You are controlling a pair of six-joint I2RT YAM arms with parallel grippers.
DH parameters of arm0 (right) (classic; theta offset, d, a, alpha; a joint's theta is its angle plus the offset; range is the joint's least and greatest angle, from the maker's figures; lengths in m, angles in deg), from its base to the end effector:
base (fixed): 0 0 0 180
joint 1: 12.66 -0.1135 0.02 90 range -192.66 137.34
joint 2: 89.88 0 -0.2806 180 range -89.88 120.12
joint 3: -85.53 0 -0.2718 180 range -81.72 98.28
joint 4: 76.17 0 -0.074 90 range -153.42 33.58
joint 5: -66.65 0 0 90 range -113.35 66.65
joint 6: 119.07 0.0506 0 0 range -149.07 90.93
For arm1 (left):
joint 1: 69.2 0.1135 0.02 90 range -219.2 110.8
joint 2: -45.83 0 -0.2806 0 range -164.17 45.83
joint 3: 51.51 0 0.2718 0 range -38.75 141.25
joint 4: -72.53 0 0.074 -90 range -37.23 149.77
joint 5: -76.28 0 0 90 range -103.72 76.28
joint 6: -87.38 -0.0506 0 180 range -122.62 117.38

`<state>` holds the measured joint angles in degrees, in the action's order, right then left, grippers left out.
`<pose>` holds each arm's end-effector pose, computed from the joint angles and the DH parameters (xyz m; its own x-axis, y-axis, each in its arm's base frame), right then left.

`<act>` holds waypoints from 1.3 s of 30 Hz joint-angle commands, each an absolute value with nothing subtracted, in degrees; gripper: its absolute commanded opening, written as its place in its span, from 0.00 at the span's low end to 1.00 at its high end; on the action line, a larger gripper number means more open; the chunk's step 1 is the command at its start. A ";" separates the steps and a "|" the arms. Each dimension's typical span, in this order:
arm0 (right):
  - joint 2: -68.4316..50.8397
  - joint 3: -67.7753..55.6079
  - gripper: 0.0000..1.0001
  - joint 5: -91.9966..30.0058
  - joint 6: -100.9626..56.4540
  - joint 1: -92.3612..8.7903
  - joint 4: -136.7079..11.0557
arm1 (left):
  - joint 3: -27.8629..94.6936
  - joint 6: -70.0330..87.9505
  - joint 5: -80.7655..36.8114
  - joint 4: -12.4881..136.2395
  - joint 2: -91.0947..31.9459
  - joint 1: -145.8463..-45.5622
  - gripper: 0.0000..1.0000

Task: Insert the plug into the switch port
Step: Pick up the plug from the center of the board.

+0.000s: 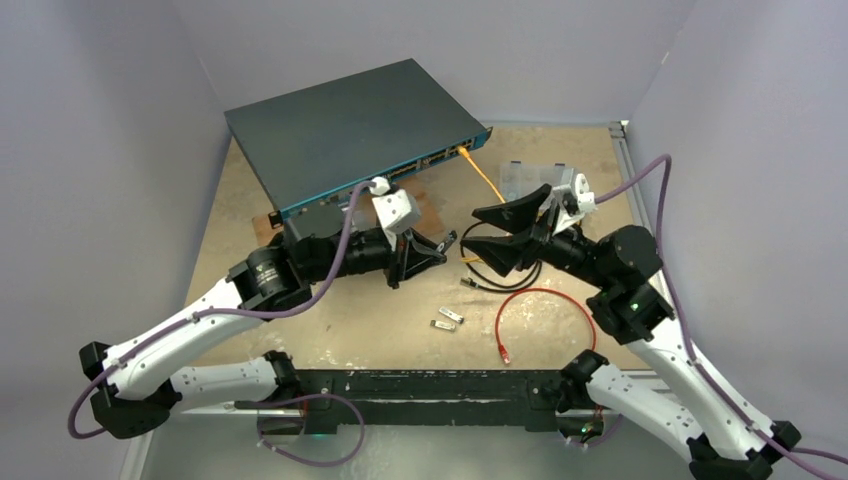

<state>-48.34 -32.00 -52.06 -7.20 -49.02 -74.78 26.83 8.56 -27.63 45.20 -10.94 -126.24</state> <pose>0.1268 0.1236 0.4363 -0.0795 0.3471 -0.9344 -0.9212 0.3325 0.2019 0.1212 -0.2092 0.4358 -0.2367 0.0191 -0.9714 0.9161 0.3375 -0.2166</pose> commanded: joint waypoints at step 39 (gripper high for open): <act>-37.76 -24.07 0.47 -74.27 -47.89 -50.00 -47.15 | 48.99 -22.18 -36.46 6.87 -26.24 -126.86 0.00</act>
